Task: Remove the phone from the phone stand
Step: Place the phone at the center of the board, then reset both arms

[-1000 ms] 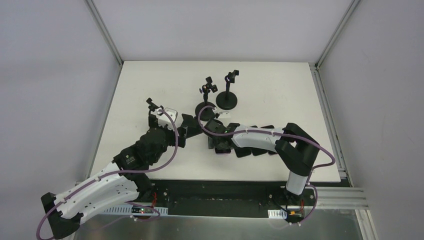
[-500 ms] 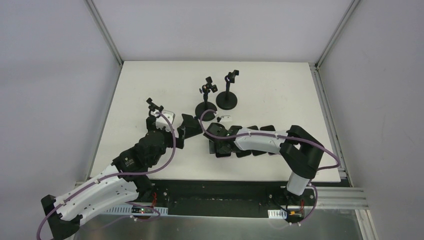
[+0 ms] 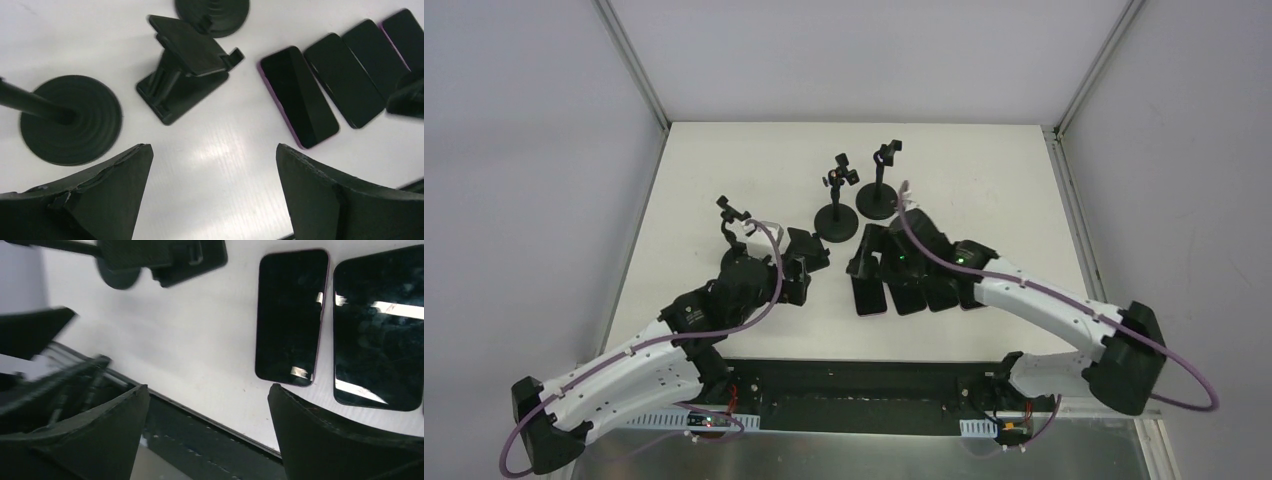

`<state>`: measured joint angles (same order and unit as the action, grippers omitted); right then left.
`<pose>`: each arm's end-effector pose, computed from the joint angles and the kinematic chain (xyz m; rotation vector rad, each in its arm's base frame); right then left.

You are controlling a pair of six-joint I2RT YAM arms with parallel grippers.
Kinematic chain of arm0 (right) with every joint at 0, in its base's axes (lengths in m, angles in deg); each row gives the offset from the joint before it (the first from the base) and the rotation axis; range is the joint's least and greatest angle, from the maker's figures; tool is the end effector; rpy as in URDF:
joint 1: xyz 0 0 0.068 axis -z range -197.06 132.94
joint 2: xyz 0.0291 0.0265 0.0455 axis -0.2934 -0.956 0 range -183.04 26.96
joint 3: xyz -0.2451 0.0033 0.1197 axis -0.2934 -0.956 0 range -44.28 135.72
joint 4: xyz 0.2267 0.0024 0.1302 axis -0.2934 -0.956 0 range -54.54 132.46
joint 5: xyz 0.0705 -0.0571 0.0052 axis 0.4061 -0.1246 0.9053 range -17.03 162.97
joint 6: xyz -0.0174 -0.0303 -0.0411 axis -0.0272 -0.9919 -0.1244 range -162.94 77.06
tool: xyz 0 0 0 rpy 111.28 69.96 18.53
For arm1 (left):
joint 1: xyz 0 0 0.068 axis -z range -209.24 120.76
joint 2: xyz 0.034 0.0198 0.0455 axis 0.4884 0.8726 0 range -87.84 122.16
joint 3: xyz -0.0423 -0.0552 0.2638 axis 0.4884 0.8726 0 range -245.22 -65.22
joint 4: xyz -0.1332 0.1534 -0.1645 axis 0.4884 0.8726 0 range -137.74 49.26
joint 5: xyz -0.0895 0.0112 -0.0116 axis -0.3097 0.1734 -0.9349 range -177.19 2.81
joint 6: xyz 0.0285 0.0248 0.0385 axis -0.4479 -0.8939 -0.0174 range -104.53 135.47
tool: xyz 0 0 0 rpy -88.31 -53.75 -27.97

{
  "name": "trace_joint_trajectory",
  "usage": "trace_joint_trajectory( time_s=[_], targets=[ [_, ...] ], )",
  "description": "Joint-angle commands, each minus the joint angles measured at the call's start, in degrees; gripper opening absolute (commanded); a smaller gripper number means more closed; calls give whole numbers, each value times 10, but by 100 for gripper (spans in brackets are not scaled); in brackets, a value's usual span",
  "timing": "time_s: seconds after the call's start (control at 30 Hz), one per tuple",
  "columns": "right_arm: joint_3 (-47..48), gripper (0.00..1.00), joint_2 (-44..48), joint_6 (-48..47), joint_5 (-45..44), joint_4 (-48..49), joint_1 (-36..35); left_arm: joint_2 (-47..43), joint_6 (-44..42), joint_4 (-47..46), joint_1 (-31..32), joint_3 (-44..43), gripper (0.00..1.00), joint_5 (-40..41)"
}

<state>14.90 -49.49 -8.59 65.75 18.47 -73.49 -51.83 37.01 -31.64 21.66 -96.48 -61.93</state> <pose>0.1652 0.2409 0.2826 -0.3886 2.3466 0.6613 0.1094 -0.1106 0.2705 0.1974 1.9114 -0.4303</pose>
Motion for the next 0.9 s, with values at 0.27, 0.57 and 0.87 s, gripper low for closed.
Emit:
trace_joint_trajectory(
  time_s=[0.27,0.57,0.87],
  targets=[
    [-125,94,276,100,213,33,273,61,115,110,-16,-140,99,52],
    [-99,95,441,27,88,-139,367,37,60,242,-208,-219,99,-69],
    [-126,100,555,-15,-44,-159,367,14,27,266,-208,-224,99,7]
  ],
)
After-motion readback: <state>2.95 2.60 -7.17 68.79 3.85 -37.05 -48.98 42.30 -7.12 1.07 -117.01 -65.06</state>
